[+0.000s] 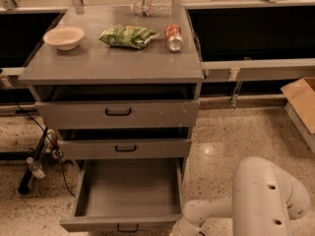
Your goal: Close bottom drawer
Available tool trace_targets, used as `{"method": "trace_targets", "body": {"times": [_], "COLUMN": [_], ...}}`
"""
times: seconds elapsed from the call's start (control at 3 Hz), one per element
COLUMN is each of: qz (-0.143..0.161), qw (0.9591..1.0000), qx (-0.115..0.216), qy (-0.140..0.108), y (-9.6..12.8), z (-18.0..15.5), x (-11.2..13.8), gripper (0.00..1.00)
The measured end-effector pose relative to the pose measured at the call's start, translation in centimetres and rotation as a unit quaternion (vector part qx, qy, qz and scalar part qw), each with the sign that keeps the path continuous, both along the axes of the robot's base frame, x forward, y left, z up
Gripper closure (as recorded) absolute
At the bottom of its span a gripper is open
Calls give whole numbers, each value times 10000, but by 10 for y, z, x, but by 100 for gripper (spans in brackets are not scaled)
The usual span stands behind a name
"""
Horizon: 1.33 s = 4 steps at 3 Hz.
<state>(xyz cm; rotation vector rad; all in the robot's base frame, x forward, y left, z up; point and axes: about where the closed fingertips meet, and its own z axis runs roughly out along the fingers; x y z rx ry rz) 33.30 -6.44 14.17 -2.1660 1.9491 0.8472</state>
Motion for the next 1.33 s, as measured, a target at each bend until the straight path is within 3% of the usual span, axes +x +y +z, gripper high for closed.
{"method": "trace_targets", "body": {"times": [0.67,1.0,1.33], "qz": [76,289,299], "qw": [9999,9992,9992], "qx": [55,251,255], "qy": [83,64,51], "y": [5,37,39], "z": [-8,-9,-8], "x": [3,37,37], "gripper": [100,100,100]}}
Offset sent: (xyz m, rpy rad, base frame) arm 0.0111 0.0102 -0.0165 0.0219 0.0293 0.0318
